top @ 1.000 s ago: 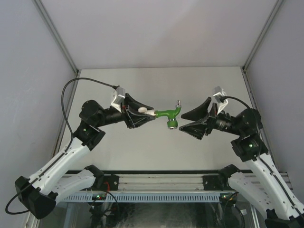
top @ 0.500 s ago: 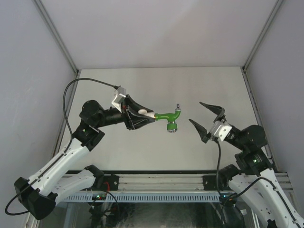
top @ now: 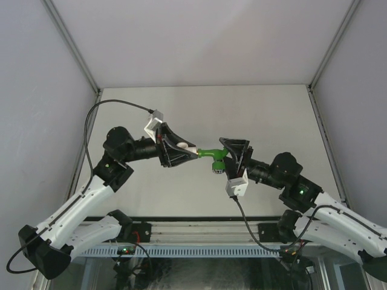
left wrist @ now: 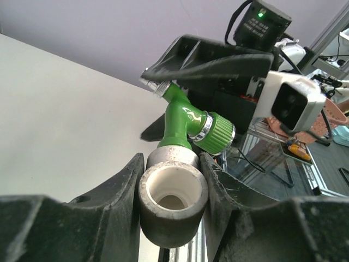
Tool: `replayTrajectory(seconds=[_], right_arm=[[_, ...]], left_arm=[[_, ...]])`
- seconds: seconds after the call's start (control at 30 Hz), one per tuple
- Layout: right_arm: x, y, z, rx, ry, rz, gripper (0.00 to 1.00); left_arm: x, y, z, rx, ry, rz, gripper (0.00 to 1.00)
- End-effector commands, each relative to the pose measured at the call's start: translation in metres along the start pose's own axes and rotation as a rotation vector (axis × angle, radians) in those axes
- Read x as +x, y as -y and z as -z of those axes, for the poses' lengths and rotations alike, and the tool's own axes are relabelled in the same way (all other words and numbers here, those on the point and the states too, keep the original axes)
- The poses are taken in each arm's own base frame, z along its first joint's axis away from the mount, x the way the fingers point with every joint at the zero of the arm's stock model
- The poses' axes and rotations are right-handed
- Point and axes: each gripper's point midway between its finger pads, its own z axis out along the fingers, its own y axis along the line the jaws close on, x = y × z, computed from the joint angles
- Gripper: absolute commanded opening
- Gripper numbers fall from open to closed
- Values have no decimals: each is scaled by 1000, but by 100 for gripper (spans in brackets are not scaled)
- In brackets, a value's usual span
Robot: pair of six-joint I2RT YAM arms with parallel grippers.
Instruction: Install the water faucets
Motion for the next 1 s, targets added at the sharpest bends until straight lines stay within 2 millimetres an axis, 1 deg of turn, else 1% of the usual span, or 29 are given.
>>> replayTrajectory(seconds=[0.0,0.07,0.17,0.2,0.27,0.3,0.43,0.57,0.73,0.83,0.97], right_arm=[[-7,27,-9,79,16,78,57],[-12,30,-10,94,42,33,44],[-21,35,-9,104,81,-99,17],[-24,34,-8,92,88,-150,12],[-28,33,-6,70,99,-244,7],[-31,31,-6,52,107,-299,5],[-42,32,-1,10,156,-589,0],[-54,33,6,-54,238,-875,0],[-54,40,6,-50,247,-1227,0],[-56,38,6,-83,244,-1383,0],[-56,37,6,-105,230,-1563,0]], left_arm=[[-32,22,1,54,61,-52,0],[-32,22,2,50,62,-55,0],[-28,19,2,42,57,-60,0],[-28,18,2,39,57,-67,0],[-27,17,1,39,54,-75,0],[-27,16,1,39,53,-83,0],[-25,13,0,37,44,-109,0],[-25,13,-1,43,38,-135,0],[-23,15,0,48,40,-174,0],[-23,17,-1,55,41,-199,0],[-23,13,1,29,40,-234,0]])
